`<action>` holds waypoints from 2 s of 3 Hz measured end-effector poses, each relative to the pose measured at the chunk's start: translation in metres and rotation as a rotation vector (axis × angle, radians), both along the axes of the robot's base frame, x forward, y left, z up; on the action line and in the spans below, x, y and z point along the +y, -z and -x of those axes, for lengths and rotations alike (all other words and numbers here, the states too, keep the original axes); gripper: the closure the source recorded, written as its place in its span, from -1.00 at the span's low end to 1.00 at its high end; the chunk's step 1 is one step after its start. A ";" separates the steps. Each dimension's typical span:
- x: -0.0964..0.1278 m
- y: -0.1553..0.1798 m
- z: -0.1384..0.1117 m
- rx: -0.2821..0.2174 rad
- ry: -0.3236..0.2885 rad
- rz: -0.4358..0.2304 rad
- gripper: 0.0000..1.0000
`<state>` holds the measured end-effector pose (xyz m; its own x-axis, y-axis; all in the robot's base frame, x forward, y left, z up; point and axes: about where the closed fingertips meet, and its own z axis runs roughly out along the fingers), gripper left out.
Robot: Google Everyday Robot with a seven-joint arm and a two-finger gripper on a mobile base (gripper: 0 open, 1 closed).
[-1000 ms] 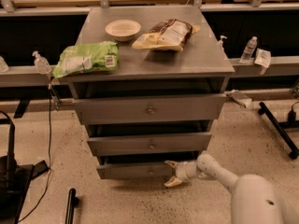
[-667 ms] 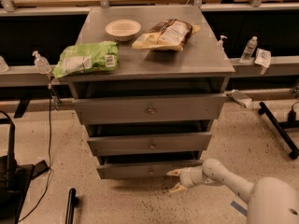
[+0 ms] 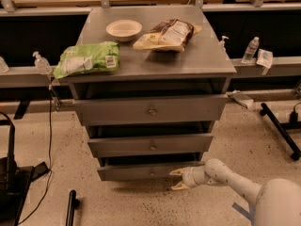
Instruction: Open bottom drawer
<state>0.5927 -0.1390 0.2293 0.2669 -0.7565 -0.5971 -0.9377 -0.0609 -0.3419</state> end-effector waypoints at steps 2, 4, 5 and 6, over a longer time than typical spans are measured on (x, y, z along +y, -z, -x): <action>0.000 0.004 -0.046 -0.008 0.060 -0.003 0.02; 0.005 0.022 -0.093 0.036 0.152 -0.018 0.18; 0.006 0.024 -0.101 0.045 0.171 -0.024 0.36; 0.010 0.036 -0.100 0.071 0.177 -0.018 0.28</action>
Offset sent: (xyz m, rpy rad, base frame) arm 0.0798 -0.0079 -0.0051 0.0054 -0.0100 -0.1149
